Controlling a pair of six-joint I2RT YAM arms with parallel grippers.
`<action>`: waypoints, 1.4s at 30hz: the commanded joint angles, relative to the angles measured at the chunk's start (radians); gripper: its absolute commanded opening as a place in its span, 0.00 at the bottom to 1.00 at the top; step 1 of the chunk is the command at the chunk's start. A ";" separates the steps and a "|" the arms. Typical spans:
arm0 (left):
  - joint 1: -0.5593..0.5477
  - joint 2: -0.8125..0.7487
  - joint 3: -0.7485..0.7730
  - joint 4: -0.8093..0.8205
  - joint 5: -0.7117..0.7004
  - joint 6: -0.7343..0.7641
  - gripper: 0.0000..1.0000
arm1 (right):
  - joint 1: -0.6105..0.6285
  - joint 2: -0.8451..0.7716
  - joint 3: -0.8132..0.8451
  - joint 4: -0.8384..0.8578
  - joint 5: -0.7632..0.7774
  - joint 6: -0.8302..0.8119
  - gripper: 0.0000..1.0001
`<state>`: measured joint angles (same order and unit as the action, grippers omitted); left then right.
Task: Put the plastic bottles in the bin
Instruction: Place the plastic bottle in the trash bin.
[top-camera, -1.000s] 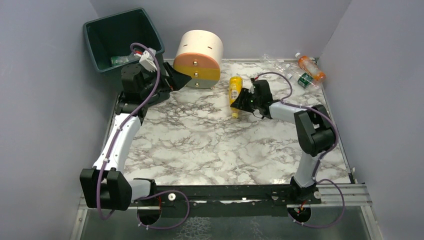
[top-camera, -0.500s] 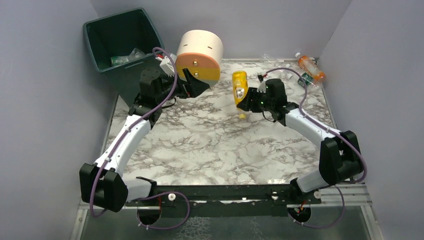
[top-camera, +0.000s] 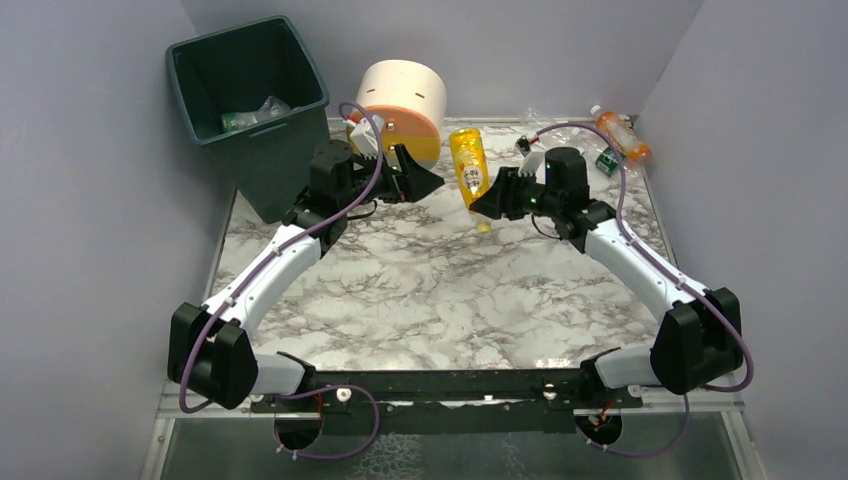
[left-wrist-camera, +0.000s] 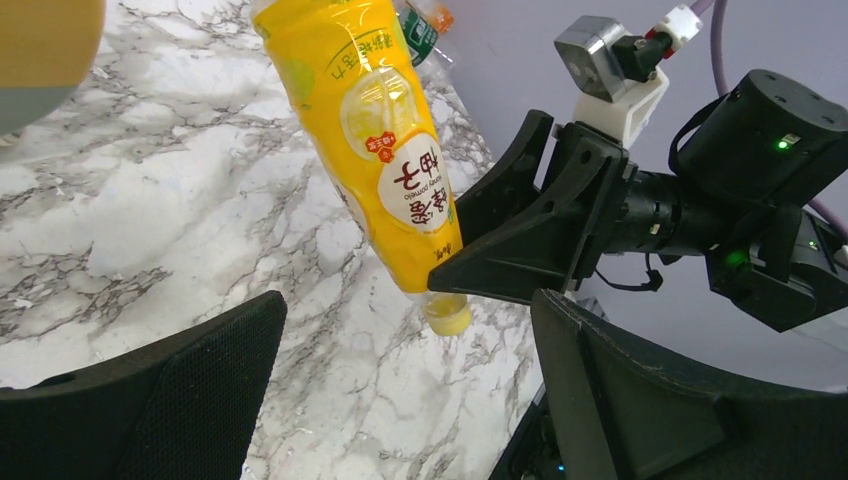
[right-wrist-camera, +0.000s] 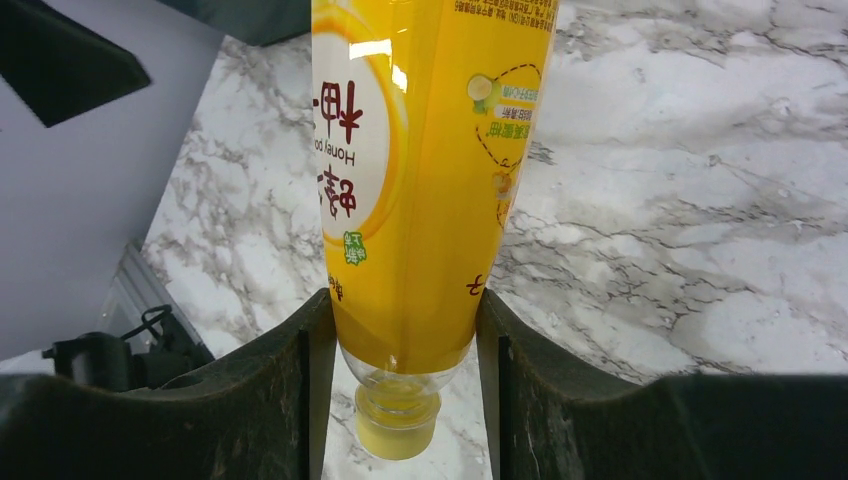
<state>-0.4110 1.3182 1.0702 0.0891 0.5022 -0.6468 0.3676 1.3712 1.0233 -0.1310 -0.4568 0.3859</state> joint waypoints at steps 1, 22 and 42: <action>-0.037 0.011 0.022 0.054 -0.061 -0.008 0.99 | 0.009 -0.028 0.042 -0.018 -0.124 -0.015 0.41; -0.159 0.084 0.050 0.144 -0.186 -0.024 0.99 | 0.046 -0.086 0.037 0.028 -0.271 0.034 0.41; -0.192 0.137 0.092 0.134 -0.231 -0.008 0.95 | 0.059 -0.112 0.014 0.035 -0.280 0.036 0.42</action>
<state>-0.5926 1.4418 1.1225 0.1925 0.2935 -0.6685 0.4141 1.2922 1.0351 -0.1211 -0.7010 0.4187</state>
